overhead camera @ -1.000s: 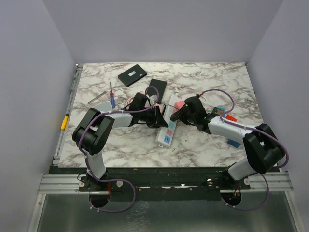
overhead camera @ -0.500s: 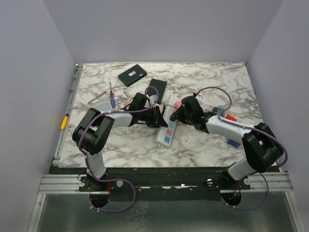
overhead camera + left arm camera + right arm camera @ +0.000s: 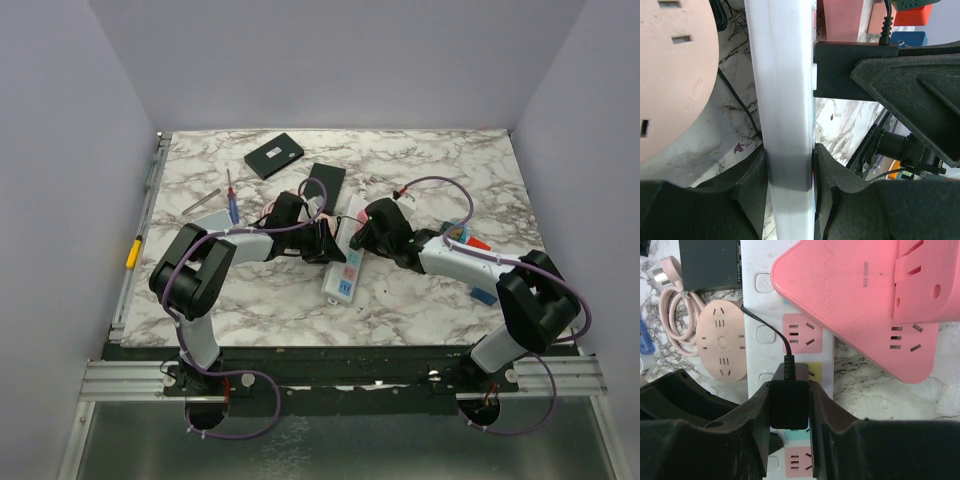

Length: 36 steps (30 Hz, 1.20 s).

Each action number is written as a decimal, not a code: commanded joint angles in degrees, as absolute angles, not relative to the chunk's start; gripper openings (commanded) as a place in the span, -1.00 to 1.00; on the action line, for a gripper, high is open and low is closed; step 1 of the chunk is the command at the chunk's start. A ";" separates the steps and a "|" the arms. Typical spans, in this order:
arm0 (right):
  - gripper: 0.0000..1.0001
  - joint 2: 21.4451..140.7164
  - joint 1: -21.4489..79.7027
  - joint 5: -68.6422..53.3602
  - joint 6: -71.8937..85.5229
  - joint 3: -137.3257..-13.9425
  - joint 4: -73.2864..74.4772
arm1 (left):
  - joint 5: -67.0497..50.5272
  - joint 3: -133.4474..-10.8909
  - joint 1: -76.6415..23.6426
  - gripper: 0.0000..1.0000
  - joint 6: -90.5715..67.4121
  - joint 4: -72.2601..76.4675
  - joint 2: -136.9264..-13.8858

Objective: Pull the plug off the socket
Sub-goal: Remove the plug from the socket.

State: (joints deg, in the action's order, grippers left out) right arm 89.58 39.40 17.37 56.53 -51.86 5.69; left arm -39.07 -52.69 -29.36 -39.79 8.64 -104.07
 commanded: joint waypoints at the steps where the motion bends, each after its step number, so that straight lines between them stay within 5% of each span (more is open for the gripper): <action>1: -0.99 89.25 40.67 18.18 57.03 -53.18 6.07 | -39.21 -52.76 -30.15 -1.00 -38.38 9.48 -104.40; 36: -0.99 85.45 35.44 12.32 56.09 -49.14 3.64 | -39.02 -53.70 -30.16 -1.00 -37.96 7.92 -105.62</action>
State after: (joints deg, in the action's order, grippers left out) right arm 86.35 34.26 10.07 57.80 -47.09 2.81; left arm -39.22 -52.73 -30.11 -39.38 8.82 -104.18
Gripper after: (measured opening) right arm 0.332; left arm 0.388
